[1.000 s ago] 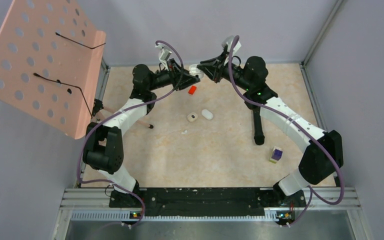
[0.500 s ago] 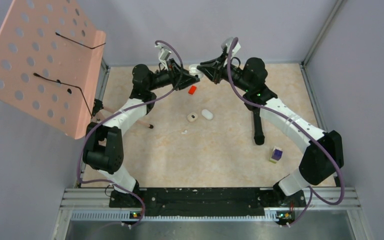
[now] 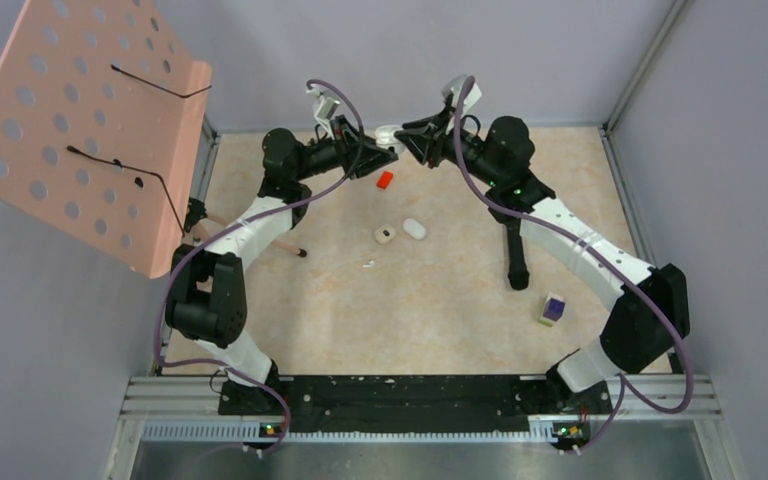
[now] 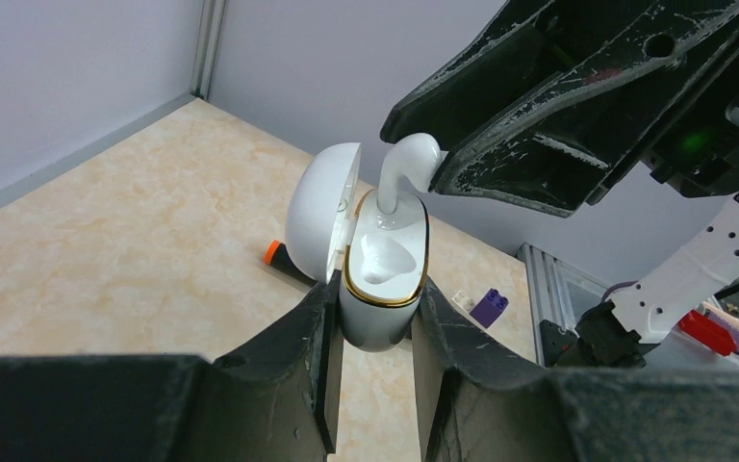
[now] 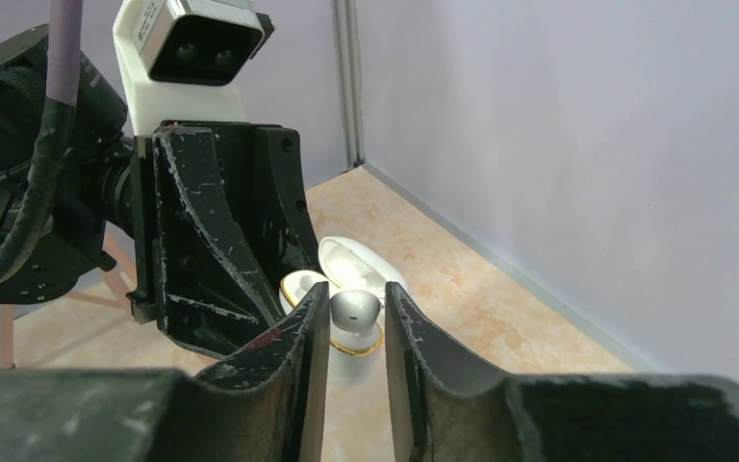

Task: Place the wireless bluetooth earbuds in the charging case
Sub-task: Place the earbud in the charging case.

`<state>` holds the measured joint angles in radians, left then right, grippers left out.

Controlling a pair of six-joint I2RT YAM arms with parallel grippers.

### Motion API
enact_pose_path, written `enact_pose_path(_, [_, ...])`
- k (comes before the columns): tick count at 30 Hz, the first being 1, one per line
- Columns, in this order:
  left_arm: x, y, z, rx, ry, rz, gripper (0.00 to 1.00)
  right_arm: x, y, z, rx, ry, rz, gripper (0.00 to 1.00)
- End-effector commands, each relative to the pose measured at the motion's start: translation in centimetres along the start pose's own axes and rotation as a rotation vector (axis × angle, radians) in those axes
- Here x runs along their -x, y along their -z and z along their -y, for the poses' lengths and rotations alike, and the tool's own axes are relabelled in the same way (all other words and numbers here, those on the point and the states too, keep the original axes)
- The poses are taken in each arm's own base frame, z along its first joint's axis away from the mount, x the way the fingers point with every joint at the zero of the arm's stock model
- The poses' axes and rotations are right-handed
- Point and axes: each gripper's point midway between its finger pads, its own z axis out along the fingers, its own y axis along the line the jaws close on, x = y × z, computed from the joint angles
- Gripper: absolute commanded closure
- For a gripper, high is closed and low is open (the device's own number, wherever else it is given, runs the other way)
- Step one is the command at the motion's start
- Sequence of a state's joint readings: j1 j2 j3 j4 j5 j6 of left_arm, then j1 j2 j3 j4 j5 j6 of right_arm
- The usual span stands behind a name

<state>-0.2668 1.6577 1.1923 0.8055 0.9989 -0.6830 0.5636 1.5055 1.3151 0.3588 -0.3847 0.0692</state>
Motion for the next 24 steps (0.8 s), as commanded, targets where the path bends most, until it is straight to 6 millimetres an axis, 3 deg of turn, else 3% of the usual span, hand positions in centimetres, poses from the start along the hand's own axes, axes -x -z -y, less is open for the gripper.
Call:
enact_pose_path(1, [3.7,0.2,2.1,-0.028,-0.110,0.076,1.00,2.6,0.7,-0.8,-0.007,0.038,0.046,0.70])
enact_pose_path(7, [3.5,0.2,2.1,-0.030,-0.109,0.072,1.00,2.1,0.3,-1.0,0.002,0.030,0.030,0.62])
enact_pose_path(11, [3.2,0.3,2.0,-0.031,-0.112,0.068,1.00,3.3,0.4,-1.3,0.012,0.027,0.035,0.38])
enact_pose_path(15, [2.7,0.4,2.0,-0.043,-0.125,0.057,1.00,5.5,1.7,-2.1,0.051,0.046,-0.005,0.27])
enact_pose_path(19, [1.5,0.7,2.2,-0.081,-0.164,0.028,1.00,6.2,4.4,-2.1,0.171,0.012,-0.070,0.25])
enact_pose_path(24, [0.4,1.0,2.5,-0.120,-0.183,-0.002,1.00,4.0,5.5,-0.6,0.260,-0.068,-0.176,0.29])
